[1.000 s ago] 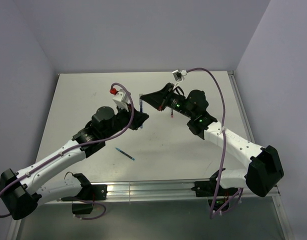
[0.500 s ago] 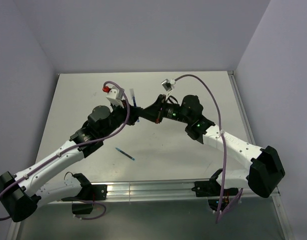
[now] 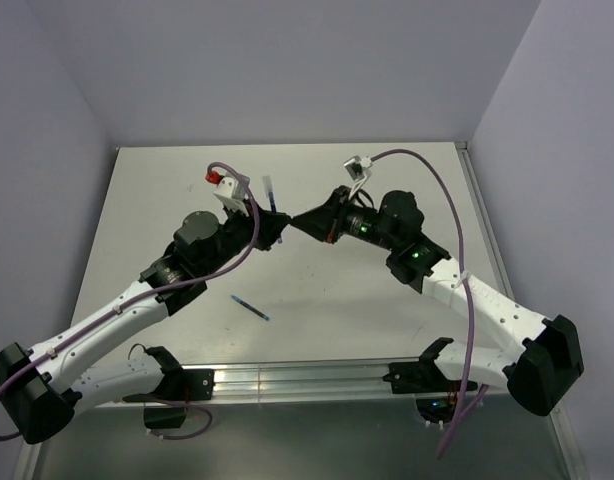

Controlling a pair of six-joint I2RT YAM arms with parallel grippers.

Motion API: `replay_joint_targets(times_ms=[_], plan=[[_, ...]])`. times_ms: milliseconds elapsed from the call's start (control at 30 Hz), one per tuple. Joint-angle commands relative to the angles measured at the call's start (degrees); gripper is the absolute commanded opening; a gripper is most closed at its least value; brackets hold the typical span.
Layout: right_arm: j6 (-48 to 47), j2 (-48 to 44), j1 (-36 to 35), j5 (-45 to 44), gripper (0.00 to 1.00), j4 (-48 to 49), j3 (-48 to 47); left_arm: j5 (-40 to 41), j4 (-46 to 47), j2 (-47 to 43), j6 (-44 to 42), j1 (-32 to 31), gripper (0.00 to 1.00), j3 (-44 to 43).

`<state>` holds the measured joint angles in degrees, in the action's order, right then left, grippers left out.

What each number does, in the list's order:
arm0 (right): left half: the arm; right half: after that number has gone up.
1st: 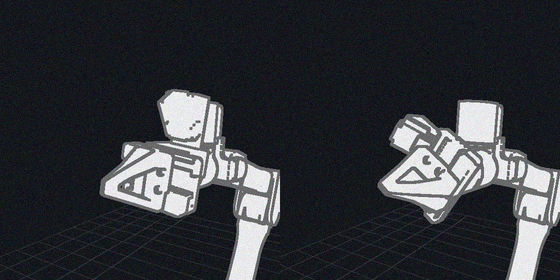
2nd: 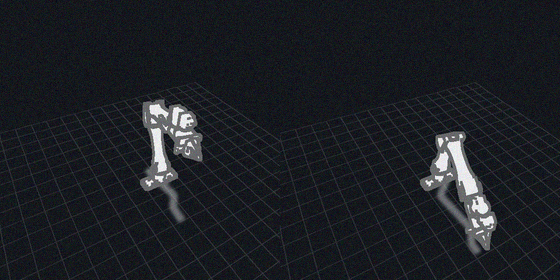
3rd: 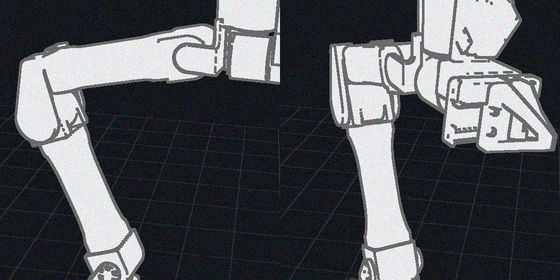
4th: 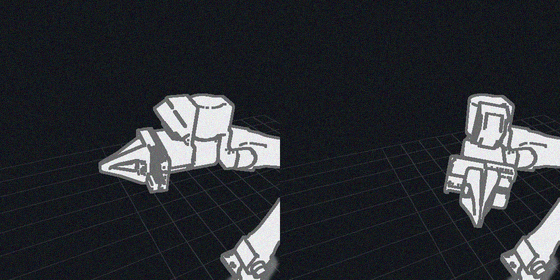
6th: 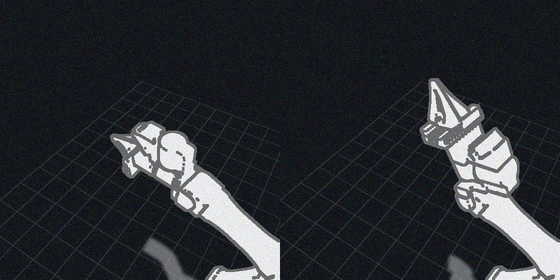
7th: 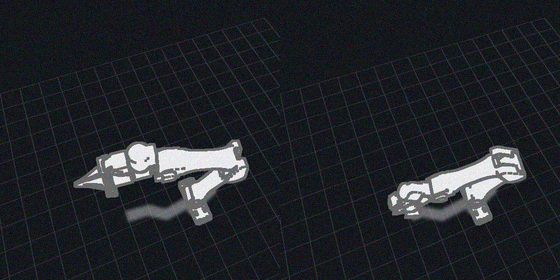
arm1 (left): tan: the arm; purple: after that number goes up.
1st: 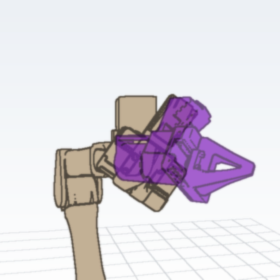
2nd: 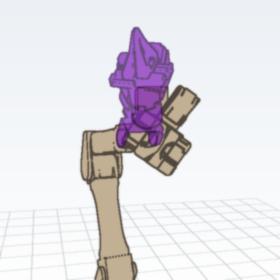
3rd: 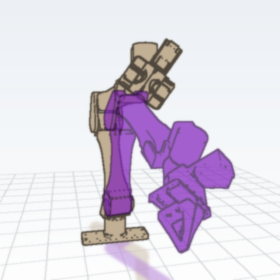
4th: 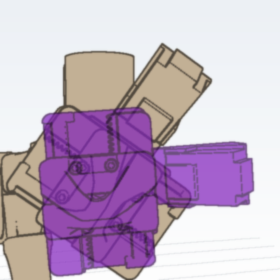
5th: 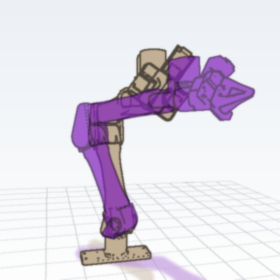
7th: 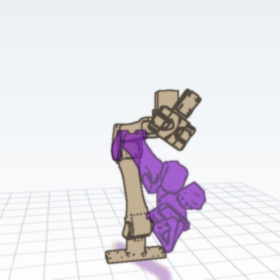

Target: Insert the pens into the pen caps

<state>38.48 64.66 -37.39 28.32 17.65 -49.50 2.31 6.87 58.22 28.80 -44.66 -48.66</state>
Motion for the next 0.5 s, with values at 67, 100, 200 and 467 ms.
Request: replay_joint_targets(times_ms=[67, 100, 200, 467], plan=[[-1.74, -1.03, 5.21, -2.21, 0.35, -0.07, -5.51, -9.5, 3.06, -0.3, 0.82, 0.02, 0.0, 0.59], [-2.0, -0.94, 5.48, -2.21, 0.37, 0.02, -5.87, -11.08, 2.45, 0.05, 0.74, 0.02, 0.0, 0.68], [-2.27, 0.37, 6.27, -1.51, 0.44, 0.02, -7.54, -14.78, 2.7, 1.1, 0.38, -0.07, 0.0, 0.59], [-1.74, 1.69, 6.54, 1.04, 0.53, 2.21, -8.86, -18.03, 3.58, 3.48, 1.0, -0.16, 0.0, -0.2]])
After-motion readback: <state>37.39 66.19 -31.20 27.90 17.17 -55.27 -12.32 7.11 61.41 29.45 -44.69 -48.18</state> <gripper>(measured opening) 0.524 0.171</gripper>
